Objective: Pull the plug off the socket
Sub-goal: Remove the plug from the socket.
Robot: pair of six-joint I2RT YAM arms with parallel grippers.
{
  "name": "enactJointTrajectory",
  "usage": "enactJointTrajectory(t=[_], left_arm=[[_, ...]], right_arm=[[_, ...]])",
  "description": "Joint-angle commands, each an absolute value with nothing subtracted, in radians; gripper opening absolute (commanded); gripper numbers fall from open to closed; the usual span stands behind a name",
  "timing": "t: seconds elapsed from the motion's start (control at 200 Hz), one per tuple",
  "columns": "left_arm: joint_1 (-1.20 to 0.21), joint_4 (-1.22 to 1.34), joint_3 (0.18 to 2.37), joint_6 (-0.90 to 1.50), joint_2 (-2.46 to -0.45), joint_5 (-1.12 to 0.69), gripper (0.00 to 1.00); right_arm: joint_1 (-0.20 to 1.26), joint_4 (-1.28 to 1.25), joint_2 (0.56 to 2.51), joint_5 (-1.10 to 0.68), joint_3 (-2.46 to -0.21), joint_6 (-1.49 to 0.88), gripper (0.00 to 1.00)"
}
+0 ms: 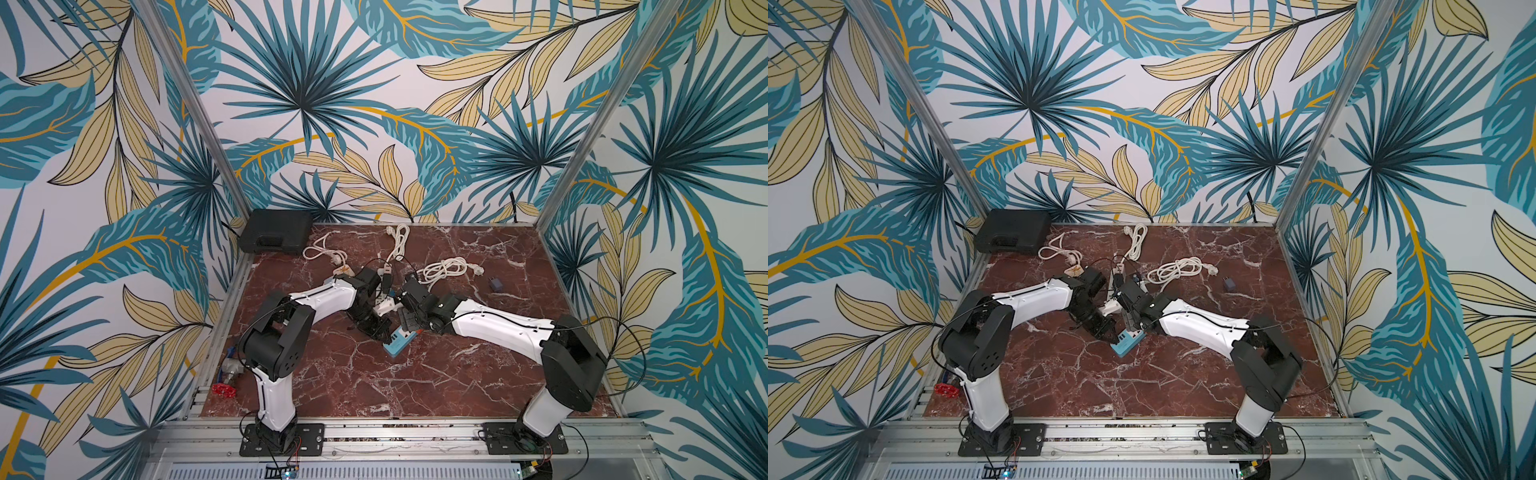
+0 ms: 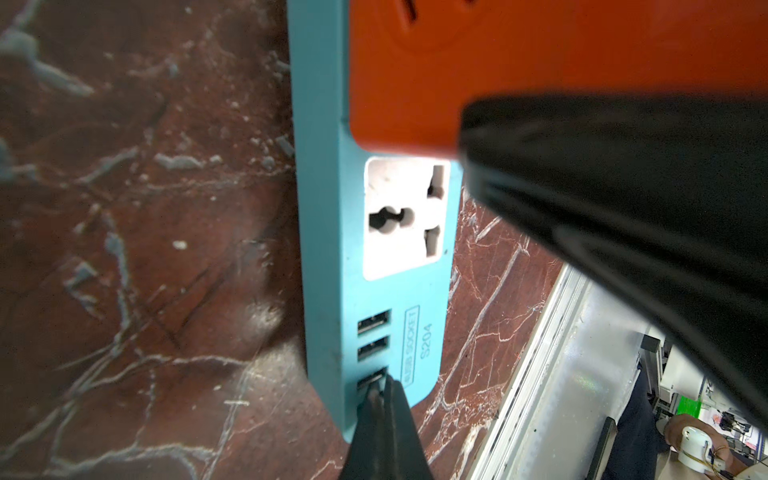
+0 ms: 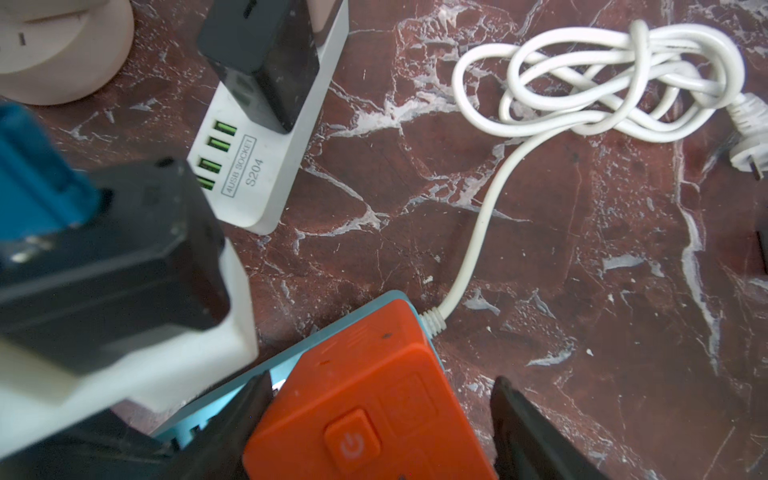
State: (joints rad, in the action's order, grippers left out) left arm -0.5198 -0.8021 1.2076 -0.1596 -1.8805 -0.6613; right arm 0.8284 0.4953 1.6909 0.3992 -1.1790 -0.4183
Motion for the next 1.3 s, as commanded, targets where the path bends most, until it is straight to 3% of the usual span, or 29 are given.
enactJointTrajectory(t=[0.0, 0.591, 1.297], left_arm=[[-0.518, -0.775, 1.194, -0.161, -1.950, -0.514, 0.00], [-0.506, -0.770, 1.192, -0.170, -1.962, -0.530, 0.00], [-0.497, -0.772, 1.195, -0.176, -1.972, -0.546, 0.00]], right_arm=[[0.848, 0.517, 1.696, 0.386, -1.197, -0.391, 0.00], [0.727, 0.587, 1.710, 0.126, -1.274, -0.415, 0.00], [0.840, 0.575, 1.736, 0.388, -1.250, -0.394, 0.00]])
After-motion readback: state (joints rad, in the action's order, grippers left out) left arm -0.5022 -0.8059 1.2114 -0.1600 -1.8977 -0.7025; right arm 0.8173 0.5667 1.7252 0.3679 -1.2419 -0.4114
